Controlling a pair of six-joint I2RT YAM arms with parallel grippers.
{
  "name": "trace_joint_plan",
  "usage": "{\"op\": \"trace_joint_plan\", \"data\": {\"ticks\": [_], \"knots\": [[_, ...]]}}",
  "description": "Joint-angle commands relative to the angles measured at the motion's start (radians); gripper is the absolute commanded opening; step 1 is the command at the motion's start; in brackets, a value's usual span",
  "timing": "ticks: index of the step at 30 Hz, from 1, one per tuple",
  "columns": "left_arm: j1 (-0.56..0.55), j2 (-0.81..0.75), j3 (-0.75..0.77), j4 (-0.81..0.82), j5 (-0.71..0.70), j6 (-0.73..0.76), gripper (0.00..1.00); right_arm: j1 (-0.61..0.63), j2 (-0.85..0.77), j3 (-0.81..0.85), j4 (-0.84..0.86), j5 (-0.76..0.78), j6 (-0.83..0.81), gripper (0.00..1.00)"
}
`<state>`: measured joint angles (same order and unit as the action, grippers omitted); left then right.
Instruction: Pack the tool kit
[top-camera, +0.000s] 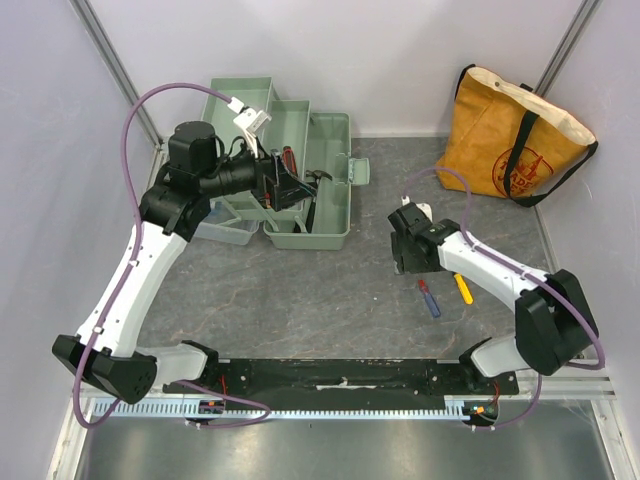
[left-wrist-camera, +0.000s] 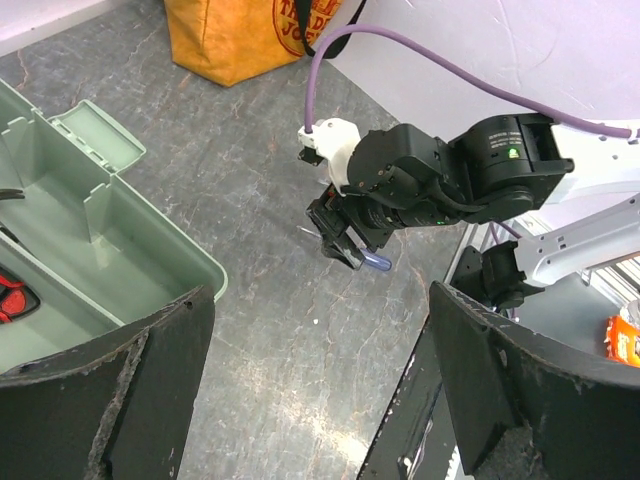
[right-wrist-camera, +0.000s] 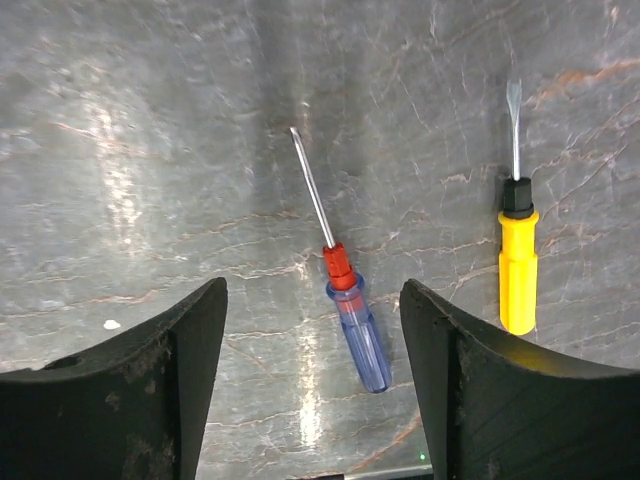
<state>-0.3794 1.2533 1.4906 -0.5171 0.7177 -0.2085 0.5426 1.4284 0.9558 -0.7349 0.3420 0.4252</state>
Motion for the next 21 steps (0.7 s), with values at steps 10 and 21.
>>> {"op": "trace_joint_plan", "data": {"ticks": [10, 21], "knots": [[-0.004, -0.038, -0.035, 0.040, 0.016, -0.023, 0.93, -0.113, 0.070, -0.149, 0.103, -0.147, -0.017, 0.61], [-0.003, -0.043, -0.027, 0.042, 0.012, -0.042, 0.93, -0.124, 0.124, -0.144, 0.137, -0.201, -0.003, 0.09]]}}
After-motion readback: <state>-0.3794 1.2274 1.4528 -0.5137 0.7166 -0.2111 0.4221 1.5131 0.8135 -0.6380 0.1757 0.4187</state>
